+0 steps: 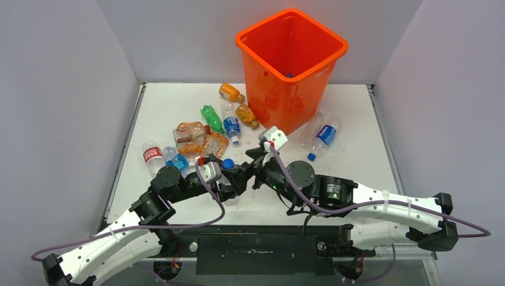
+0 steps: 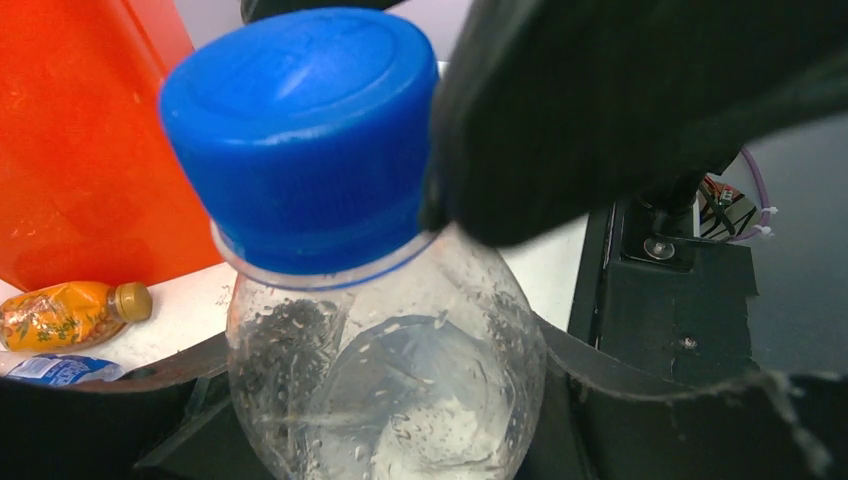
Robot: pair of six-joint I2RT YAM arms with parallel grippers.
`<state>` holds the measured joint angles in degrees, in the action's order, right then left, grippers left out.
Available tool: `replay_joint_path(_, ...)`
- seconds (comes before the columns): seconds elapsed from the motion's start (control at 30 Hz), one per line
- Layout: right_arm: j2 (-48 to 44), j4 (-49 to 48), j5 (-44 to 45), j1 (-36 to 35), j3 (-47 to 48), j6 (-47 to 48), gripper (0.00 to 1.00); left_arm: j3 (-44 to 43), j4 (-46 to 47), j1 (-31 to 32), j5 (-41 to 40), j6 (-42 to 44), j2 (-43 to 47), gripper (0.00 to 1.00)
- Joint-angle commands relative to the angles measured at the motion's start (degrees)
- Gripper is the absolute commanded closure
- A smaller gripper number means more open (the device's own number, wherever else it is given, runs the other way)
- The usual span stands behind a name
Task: Put the plastic bottles in the bin
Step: Place the plastic bottle in the trash bin.
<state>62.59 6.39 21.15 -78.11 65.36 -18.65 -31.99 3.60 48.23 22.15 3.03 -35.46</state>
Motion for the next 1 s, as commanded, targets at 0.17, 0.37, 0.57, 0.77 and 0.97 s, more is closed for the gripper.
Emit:
replay_joint_path(0.17, 3.0, -1.8, 0.5, -0.3, 1.6, -0.2, 0.16, 0.3, 2.6, 0.0, 1.2, -0.6, 0.5, 0.92)
replay_joint_path(0.37, 5.7, -1.3, 2.4, -0.2, 1.9, 0.1, 0.26, 0.3, 2.7, 0.4, 1.2, -0.7, 0.3, 0.92)
replay_joint_path(0.57, 7.2, -2.1, 3.6, -0.2, 2.0, 0.1, 0.56, 0.3, 2.4, 0.8, 0.8, -0.6, 0.5, 0.91)
replay_joint_path(0.77, 7.2, -1.4, 3.8, -0.3, 2.1, -0.1, 0.95, 0.7, 2.7, 1.2, -0.7, -0.7, 1.0, 0.65)
replay_joint_path(0.97, 4.6, 2.0, 7.6, -0.2, 3.4, 2.3, 0.95, 1.3, 4.1, 1.6, -4.5, -1.6, 2.5, 0.04)
